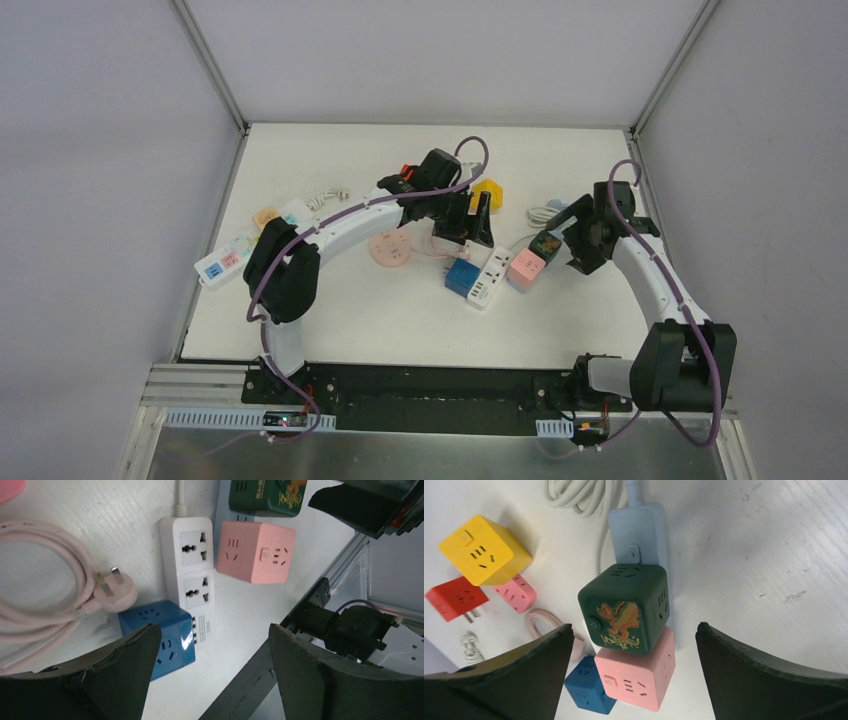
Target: Pull the plug off the socket
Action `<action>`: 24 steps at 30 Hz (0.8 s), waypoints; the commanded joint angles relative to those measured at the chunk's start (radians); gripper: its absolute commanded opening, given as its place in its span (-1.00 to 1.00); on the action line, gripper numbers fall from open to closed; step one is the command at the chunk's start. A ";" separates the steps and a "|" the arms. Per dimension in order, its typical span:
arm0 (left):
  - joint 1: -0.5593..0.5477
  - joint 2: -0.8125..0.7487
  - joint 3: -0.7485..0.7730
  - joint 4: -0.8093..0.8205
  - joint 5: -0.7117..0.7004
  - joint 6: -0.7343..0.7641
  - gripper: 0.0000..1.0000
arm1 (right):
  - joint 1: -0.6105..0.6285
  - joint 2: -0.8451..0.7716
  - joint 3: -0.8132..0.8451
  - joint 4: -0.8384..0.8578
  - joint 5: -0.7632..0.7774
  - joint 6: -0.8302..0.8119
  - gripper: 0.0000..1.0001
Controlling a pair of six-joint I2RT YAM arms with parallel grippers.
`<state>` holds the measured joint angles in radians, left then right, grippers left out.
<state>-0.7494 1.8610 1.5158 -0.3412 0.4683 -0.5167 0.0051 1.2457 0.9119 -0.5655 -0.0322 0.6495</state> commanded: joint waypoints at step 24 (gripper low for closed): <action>-0.150 0.333 0.231 0.178 0.008 -0.055 0.17 | 0.181 0.190 0.119 -0.083 0.053 -0.010 -0.63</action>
<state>-0.8787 2.1742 1.7203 -0.1654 0.4568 -0.5819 0.1677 1.4555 1.0164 -0.5949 0.0811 0.6048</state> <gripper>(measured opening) 0.594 0.609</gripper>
